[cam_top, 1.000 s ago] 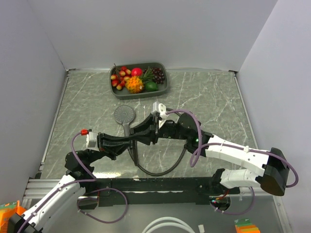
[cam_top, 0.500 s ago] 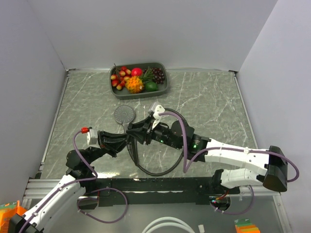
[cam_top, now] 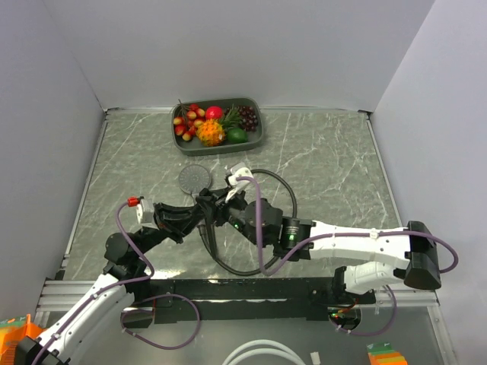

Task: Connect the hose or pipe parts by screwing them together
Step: Install the adaptor on the pipeline.

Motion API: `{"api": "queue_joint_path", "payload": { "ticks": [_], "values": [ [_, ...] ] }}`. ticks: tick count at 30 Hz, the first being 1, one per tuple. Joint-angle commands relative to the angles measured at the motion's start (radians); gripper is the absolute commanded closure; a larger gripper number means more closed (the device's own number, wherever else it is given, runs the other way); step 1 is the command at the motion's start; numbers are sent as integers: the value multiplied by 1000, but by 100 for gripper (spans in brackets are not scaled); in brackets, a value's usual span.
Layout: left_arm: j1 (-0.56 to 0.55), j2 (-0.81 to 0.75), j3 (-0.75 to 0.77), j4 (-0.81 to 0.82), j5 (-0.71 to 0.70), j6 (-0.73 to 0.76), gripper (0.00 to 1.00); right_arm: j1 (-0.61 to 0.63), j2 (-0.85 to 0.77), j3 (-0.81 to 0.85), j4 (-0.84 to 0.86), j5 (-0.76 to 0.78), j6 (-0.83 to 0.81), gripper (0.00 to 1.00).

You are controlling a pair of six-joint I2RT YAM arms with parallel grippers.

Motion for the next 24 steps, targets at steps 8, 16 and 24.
{"api": "queue_joint_path", "payload": {
  "ticks": [8,16,24],
  "values": [
    [16,-44,74,211,-105,23,99,63,191,172,-655,366,331,100],
    [22,-45,75,210,-102,25,99,63,299,324,-941,436,523,100],
    [25,-44,71,214,-94,29,99,70,351,403,-1062,470,569,93]
  ]
}}
